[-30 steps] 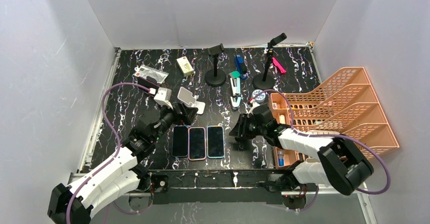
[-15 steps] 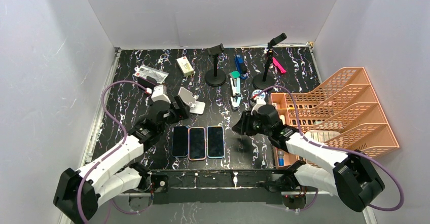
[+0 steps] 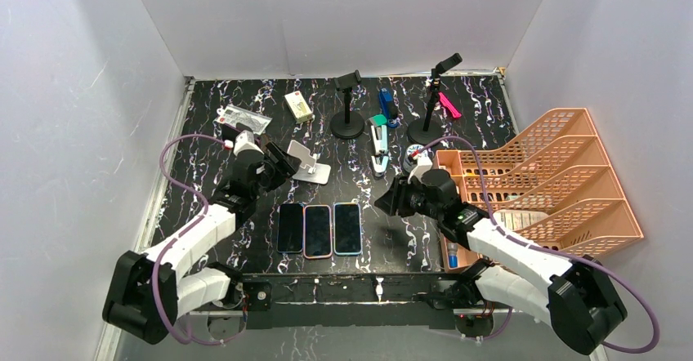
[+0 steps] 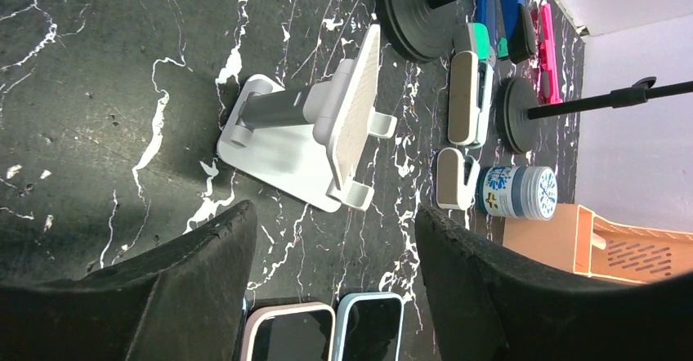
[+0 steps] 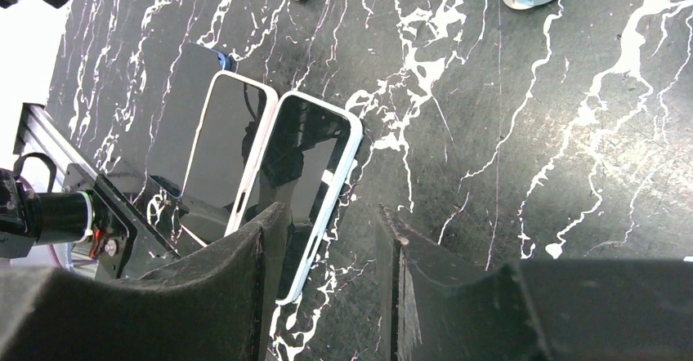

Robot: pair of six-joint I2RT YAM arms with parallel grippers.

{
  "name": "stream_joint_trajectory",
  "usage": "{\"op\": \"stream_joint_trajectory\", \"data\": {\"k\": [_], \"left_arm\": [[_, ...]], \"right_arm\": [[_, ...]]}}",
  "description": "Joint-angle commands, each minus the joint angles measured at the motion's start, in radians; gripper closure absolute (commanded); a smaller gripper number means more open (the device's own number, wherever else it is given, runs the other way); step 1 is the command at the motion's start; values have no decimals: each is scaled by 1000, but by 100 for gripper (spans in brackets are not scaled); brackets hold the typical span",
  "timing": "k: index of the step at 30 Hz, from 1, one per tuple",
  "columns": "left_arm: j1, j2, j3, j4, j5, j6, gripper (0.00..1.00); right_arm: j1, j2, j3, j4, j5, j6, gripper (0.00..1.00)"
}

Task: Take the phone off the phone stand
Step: Place the phone at the center of the board, then pick up the phone stand at the center of the board.

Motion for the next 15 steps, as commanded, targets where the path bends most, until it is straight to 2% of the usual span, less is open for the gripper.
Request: {"op": "stream_joint_trajectory", "data": {"k": [1, 7, 15], "left_arm": [[15, 41, 30, 77, 17, -31, 34], [24, 97, 40, 128, 32, -43, 44], [24, 161, 34, 185, 81, -73, 52]], "right_arm": [[-2, -42, -4, 19, 11, -14, 48], [-2, -85, -7, -2, 34, -22, 48], [-3, -110, -11, -14, 48, -25, 49]]}}
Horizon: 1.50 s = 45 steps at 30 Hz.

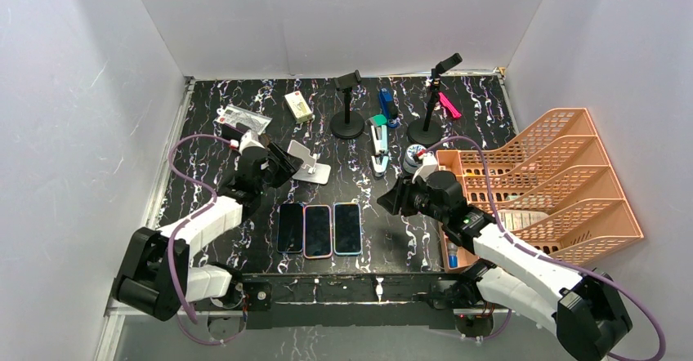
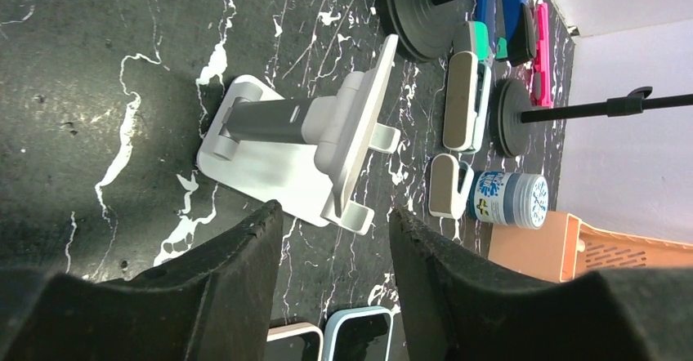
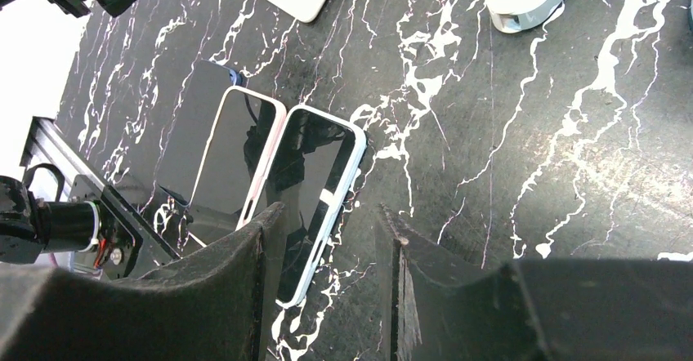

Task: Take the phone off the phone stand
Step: Pick up the phone stand at the center of the board.

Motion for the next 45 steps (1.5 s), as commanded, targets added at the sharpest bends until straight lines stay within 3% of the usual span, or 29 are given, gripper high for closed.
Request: {"op": "stream_joint_trajectory", "data": {"k": [1, 18, 32, 45], "left_arm": [[6, 13, 32, 60, 25, -17, 53], [6, 87, 28, 152, 14, -50, 68], [5, 138, 21, 215, 16, -62, 75], [5, 141, 6, 256, 30, -52, 94]], "right_arm": [[-3, -23, -6, 10, 21, -20, 48], [-2, -56, -5, -14, 47, -27, 49], [-2, -78, -3, -33, 63, -33, 49], [-3, -126, 40, -82, 86, -52, 49]]}}
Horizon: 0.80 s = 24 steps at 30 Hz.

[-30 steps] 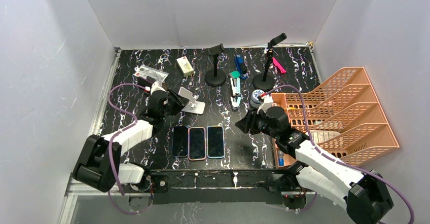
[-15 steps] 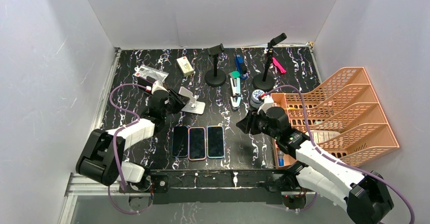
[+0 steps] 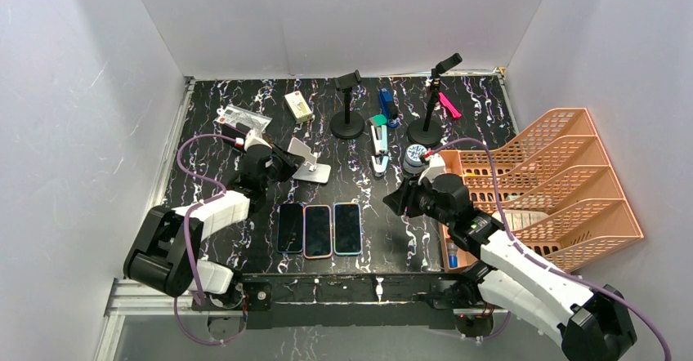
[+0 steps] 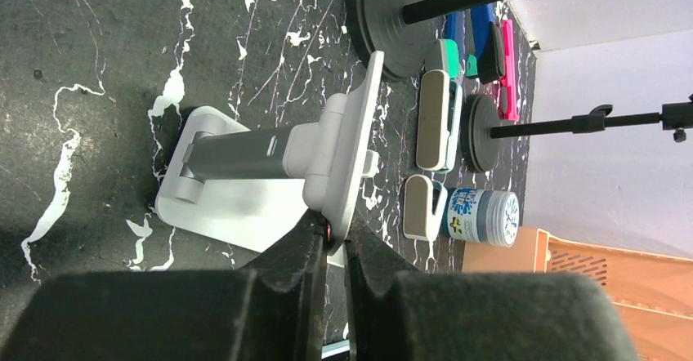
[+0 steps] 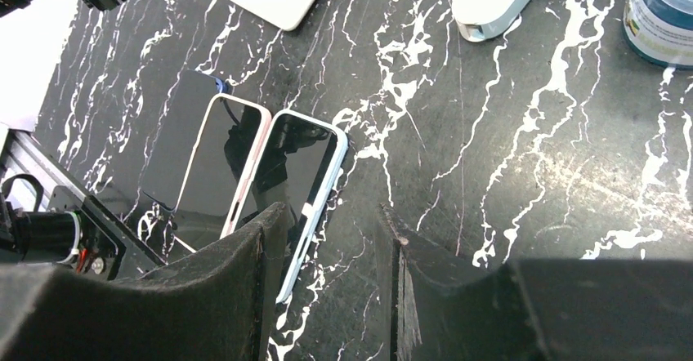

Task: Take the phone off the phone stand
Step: Pick up the phone stand at the center of the board.

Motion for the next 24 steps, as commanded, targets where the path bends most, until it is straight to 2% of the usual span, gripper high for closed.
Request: {"op": "stream_joint_trajectory", "data": {"k": [1, 2, 12, 17, 24], "left_arm": [[4, -7, 2, 58, 1, 12, 97], [5, -10, -1, 72, 6, 19, 100], [5, 13, 16, 272, 146, 59, 100], [5, 35, 67, 280, 126, 135, 100], [5, 101, 150, 280, 64, 284, 100]], "right_arm": [[-3, -30, 52, -19, 29, -31, 49], [-1, -38, 69, -26, 36, -36, 49], [-3, -119, 251, -174, 152, -133, 48], [-4, -147, 303, -203, 178, -158, 47], [-2, -170, 286, -191, 184, -159, 47]]}}
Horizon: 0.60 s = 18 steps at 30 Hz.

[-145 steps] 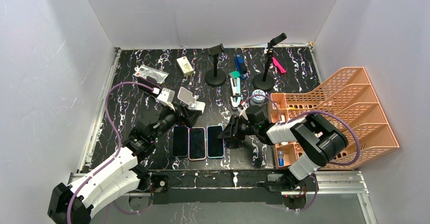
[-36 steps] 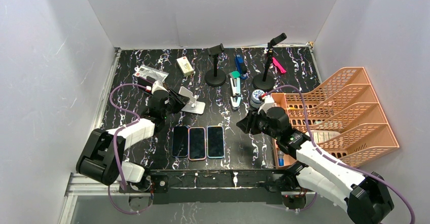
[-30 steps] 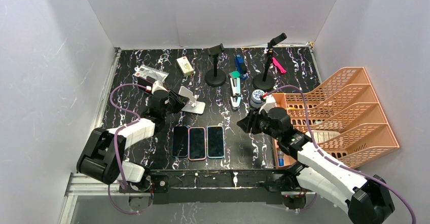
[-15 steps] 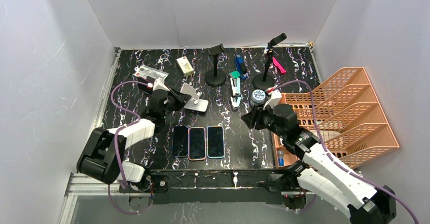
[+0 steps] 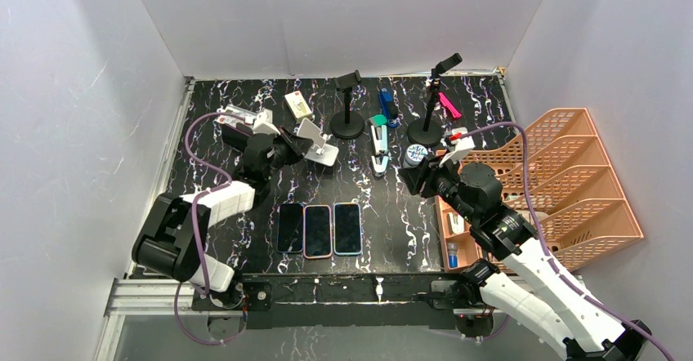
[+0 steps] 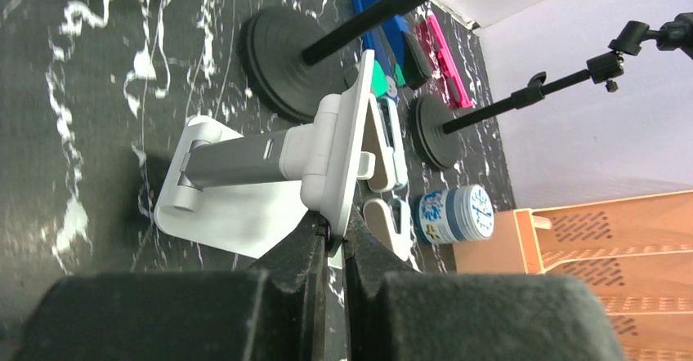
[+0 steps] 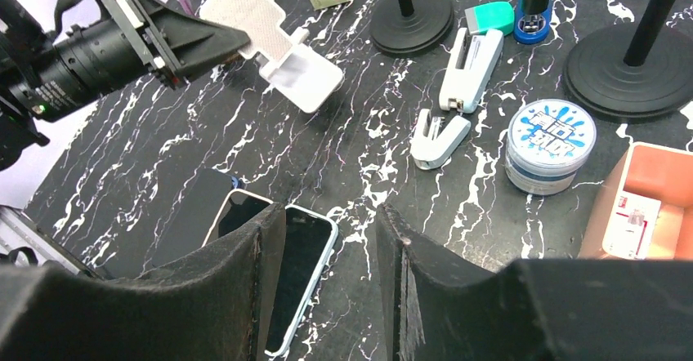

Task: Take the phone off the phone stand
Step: Pick up the phone stand at the center of the board, then place the phone stand at the center of the board.

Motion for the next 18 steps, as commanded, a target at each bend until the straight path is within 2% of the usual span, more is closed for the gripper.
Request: {"op": "stream_joint_trajectory", "data": {"k": [1, 12, 18], "left_arm": [[4, 44, 103, 81, -35, 138, 100], [36, 204, 249, 79, 228, 290, 100], [110, 312, 422, -156, 498, 407, 100]], "right_arm": [[-3, -15, 19, 22, 19, -17, 47], [-4, -25, -2, 20, 11, -11, 47], [-3, -34, -2, 15, 16, -21, 47]]}}
